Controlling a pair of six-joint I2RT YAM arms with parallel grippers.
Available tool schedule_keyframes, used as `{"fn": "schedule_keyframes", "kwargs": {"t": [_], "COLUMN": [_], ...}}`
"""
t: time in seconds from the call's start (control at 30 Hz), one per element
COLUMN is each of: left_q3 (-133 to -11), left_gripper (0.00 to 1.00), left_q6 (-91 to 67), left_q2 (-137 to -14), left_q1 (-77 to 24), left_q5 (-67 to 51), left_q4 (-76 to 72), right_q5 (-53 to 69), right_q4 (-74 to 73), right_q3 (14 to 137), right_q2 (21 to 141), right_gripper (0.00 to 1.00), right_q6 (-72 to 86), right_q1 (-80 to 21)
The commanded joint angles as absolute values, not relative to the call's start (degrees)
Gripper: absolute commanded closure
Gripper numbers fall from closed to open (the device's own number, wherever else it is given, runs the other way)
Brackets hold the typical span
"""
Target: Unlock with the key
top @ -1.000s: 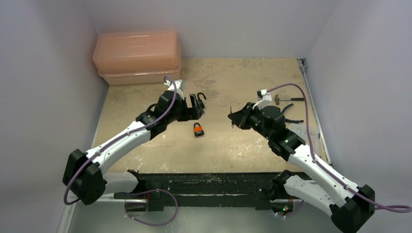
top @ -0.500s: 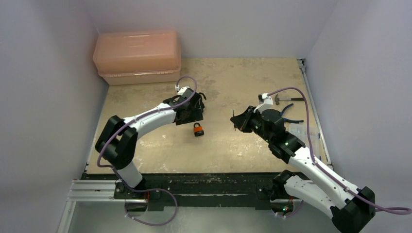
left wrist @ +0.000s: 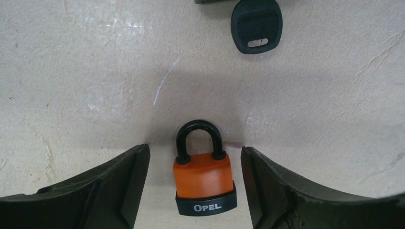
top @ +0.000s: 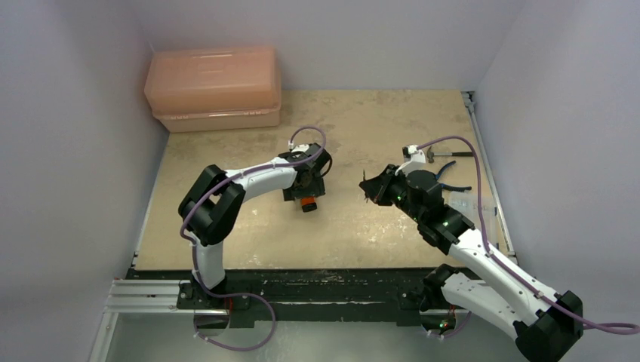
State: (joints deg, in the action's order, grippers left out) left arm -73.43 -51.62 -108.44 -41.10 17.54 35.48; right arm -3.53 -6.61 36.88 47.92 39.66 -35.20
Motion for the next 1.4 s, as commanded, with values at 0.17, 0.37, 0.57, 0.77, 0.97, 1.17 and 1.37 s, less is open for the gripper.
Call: {"fn": "schedule_keyframes", "kwargs": {"t": [0.17,0.37,0.57,0.77,0.97,1.17,1.37], "left_q3": [-77.0,-77.9,-79.0,-78.0,-76.8,-77.1,-76.4], "left_gripper": [0.32,0.35,0.39,0.44,0.44,0.39,0.37], "left_q6": [-52.3,-53.0,-52.7,-52.5,-52.4,-52.8,-53.3], "left_q2": [-112.2,-112.5,-114.3,-114.3,-113.5,-113.0,-111.9], "left_q1": [-42.6,-43.1,-43.1,-43.1,-43.1,-43.1,-43.2], "left_q5": [19.3,20.6,18.6,15.3,13.2,12.6,11.9], "left_q4": [38.5,40.1,40.1,38.2,36.5,37.4,38.4], "right_q5": [-5.2,-5.0,-5.2,-5.6,-5.6,-5.6,-5.6], "right_q4": [-6.4,-6.3,-6.6,-7.4,-7.5,-7.7,-8.1], "right_q3": [36.1,35.5,35.2,35.3,35.2,35.5,35.4], "right_q2": [46.9,46.7,46.3,45.9,46.0,46.1,45.6], "right_gripper": [1.0,1.0,1.0,1.0,1.0,1.0,1.0], "right_q6": [38.2,38.3,38.1,37.5,37.5,37.4,37.4], "right_q1": [-35.1,-35.1,-35.1,-34.9,-34.7,-34.7,-34.7]}}
